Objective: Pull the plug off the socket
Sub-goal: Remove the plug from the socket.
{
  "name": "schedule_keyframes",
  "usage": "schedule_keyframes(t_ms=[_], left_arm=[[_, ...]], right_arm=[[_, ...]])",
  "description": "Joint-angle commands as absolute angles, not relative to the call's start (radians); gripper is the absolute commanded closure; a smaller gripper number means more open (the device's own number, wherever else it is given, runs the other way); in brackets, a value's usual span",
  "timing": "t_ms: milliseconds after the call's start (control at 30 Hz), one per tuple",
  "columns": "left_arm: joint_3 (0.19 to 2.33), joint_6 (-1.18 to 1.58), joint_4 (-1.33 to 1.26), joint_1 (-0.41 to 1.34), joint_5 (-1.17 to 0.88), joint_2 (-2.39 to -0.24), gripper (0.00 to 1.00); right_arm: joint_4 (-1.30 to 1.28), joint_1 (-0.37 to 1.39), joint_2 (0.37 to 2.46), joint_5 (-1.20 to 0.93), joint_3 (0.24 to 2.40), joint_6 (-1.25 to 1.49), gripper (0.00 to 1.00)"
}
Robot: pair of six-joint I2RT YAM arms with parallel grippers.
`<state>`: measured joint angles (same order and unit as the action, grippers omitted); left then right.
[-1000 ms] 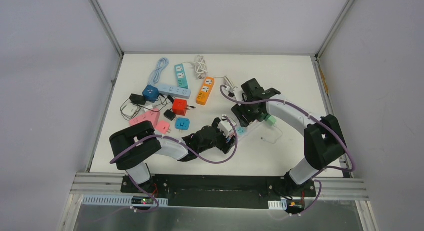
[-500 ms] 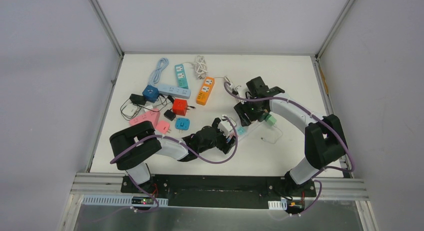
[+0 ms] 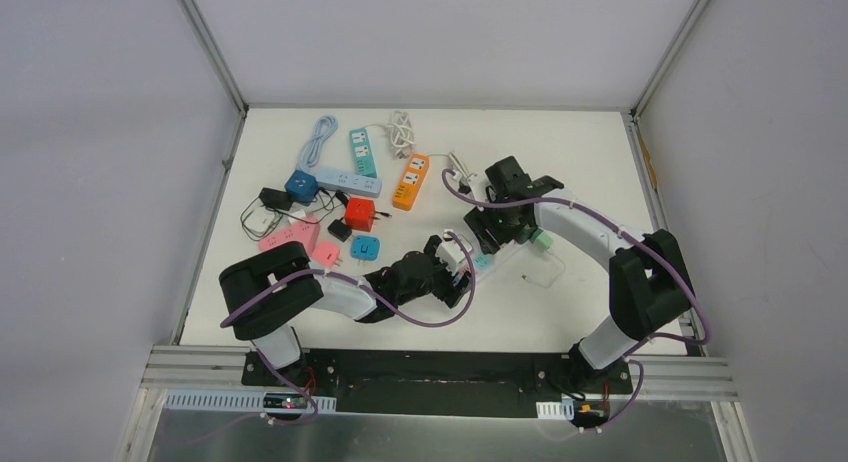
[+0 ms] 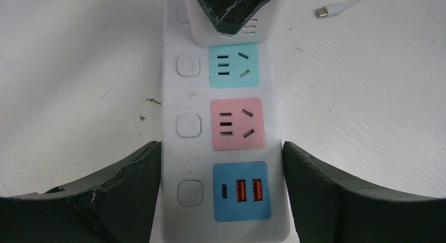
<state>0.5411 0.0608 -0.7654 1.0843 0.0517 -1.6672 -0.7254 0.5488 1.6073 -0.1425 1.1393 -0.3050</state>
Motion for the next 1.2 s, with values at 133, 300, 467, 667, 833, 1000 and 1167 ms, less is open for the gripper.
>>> schedule_keyframes(t_ms=[133, 300, 467, 667, 833, 1000, 1167], left_arm=[[0.545, 0.109, -0.719, 1.076, -0.023, -1.723, 1.00], [0.542, 0.110, -0.719, 1.075, -0.024, -1.720, 1.00], [0.540, 0.112, -0.719, 1.076, -0.025, -1.716, 1.00], [0.544, 0.110, -0.719, 1.075, -0.027, -1.723, 1.00], [0.546, 0.110, -0.720, 1.074, -0.030, -1.727, 1.00], [0.543, 0.111, -0.719, 1.074, -0.030, -1.722, 1.00], [0.544, 0.111, -0.719, 1.074, -0.031, -1.721, 1.00]], right_arm=[[-0.795, 0.579, 1.600, -0.324, 1.137, -0.291, 1.00], [-0.826, 0.571, 1.600, -0.440, 1.147, -0.296, 1.00], [-0.776, 0.571, 1.593, -0.268, 1.126, -0.289, 1.00], [-0.751, 0.574, 1.592, -0.180, 1.118, -0.285, 1.00], [-0.804, 0.573, 1.599, -0.362, 1.137, -0.295, 1.00], [-0.810, 0.573, 1.590, -0.392, 1.138, -0.301, 1.00], [-0.770, 0.558, 1.590, -0.261, 1.128, -0.278, 1.00]])
